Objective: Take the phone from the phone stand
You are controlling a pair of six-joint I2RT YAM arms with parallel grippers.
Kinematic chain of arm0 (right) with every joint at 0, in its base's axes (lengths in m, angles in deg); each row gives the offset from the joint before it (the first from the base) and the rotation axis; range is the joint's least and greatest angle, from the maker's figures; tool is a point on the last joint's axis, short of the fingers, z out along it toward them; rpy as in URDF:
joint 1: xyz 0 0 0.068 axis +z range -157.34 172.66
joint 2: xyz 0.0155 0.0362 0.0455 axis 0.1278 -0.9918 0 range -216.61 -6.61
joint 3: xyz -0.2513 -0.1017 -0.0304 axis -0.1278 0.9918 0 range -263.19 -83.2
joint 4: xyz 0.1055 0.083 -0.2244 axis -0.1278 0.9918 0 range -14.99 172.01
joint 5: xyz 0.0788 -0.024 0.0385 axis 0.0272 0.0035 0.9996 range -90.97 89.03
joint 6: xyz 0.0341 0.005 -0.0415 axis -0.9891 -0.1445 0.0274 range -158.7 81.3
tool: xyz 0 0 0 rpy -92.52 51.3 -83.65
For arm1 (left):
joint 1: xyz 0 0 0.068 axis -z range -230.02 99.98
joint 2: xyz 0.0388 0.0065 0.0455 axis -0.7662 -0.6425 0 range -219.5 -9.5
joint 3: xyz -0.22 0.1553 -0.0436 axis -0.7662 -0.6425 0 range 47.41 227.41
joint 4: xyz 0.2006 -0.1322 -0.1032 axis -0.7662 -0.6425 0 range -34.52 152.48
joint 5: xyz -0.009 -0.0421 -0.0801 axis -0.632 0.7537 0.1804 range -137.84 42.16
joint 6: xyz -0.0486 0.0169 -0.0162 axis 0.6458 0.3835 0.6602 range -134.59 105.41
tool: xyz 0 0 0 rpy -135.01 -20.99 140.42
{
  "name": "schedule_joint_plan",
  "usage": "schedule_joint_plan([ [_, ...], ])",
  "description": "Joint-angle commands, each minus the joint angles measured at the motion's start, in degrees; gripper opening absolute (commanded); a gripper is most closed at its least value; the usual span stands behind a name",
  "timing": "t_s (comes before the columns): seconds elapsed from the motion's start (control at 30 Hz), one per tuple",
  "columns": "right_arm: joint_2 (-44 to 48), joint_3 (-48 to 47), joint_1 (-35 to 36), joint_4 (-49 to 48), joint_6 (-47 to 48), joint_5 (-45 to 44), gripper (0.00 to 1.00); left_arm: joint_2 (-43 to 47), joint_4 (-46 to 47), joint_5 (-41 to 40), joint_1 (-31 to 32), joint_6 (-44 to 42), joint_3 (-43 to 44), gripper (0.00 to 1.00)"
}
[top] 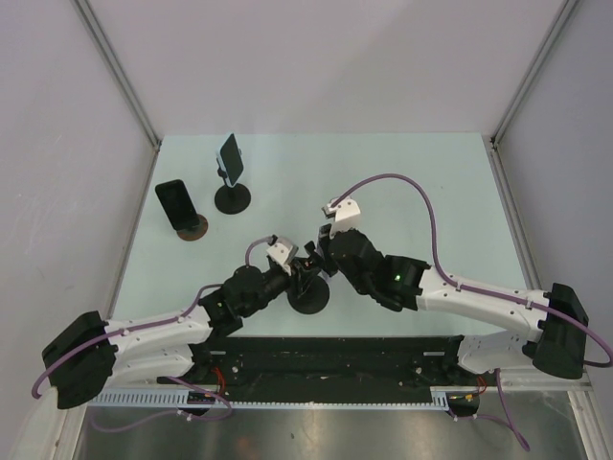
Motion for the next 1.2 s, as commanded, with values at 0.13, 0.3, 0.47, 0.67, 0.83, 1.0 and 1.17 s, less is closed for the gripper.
schedule_joint_plan([
  [0.13,2.9,-0.1,-4.8,2.5,1.4,-17.7,0.00,0.4,-2.1,-5.1,0.9,0.3,-1.1,0.00],
  [0.3,3.6,-0.1,-5.0,0.7,2.3,-15.8,0.00,-0.4,-1.9,-3.1,1.0,-0.5,-1.0,0.00],
  [0.47,2.8,0.2,-5.1,-4.5,5.1,-11.3,0.00,-0.9,-1.8,-1.2,1.5,-1.7,-0.2,0.00],
  [0.67,3.2,0.2,-6.6,-9.8,9.7,-9.0,0.00,-1.5,-1.7,-3.2,1.4,-4.2,1.1,0.00],
  [0.83,6.8,3.0,-7.3,-9.5,11.7,-9.3,0.00,-4.6,0.3,-2.0,-2.6,-10.0,4.9,0.00],
  [1.0,13.4,6.8,-7.5,-8.0,10.6,-10.3,0.00,-9.5,6.5,3.5,-9.5,-11.9,9.1,0.00],
  [1.17,17.0,9.0,-7.5,-4.8,8.9,-11.9,0.00,-16.9,12.4,6.7,-16.0,-16.8,15.8,0.00],
])
